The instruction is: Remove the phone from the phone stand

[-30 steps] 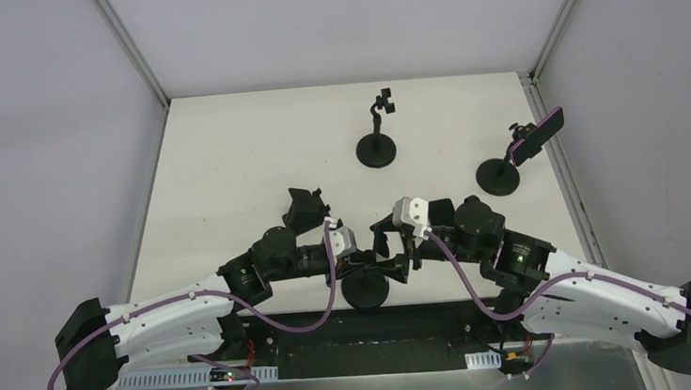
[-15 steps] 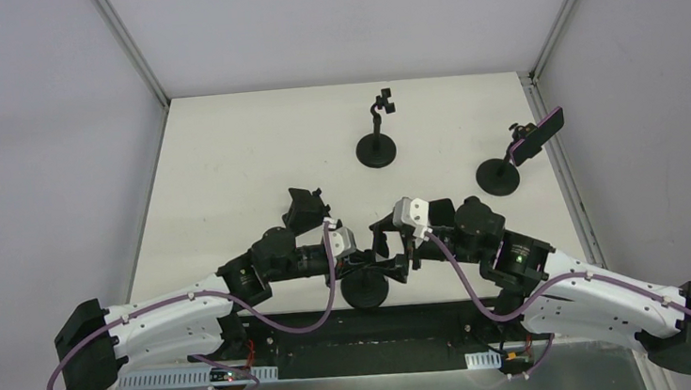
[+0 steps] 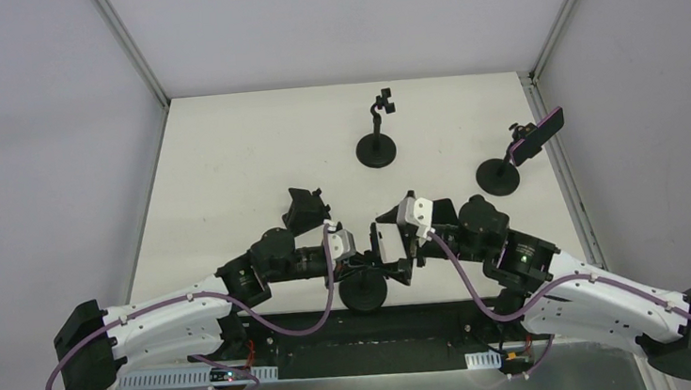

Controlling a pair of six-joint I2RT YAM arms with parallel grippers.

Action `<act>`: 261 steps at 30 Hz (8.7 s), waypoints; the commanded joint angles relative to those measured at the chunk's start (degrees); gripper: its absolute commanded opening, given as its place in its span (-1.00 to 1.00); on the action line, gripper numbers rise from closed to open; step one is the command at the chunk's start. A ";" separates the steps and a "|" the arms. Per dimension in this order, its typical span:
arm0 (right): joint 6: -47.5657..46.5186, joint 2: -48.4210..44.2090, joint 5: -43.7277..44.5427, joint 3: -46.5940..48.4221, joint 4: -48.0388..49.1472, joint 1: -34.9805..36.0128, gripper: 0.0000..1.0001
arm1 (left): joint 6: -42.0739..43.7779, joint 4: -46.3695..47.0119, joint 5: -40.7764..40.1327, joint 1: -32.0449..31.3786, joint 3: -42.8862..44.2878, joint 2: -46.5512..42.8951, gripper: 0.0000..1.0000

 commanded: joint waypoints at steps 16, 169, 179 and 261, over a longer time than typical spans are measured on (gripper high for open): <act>-3.06 -10.90 1.68 2.59 -13.43 -4.38 0.99 | -10.16 0.42 -45.29 -3.97 4.21 -2.65 -1.00; 11.30 -1.26 2.55 -0.59 8.23 -1.50 -1.00 | 4.12 5.83 -8.64 -6.62 7.34 4.66 0.98; 12.85 -2.42 5.69 -1.85 10.24 -1.43 -1.00 | 1.95 7.10 -11.81 -6.62 6.23 5.61 0.98; -7.28 2.85 1.44 -3.73 3.16 -20.89 -1.00 | 0.30 8.26 15.17 -6.67 9.08 11.52 -1.00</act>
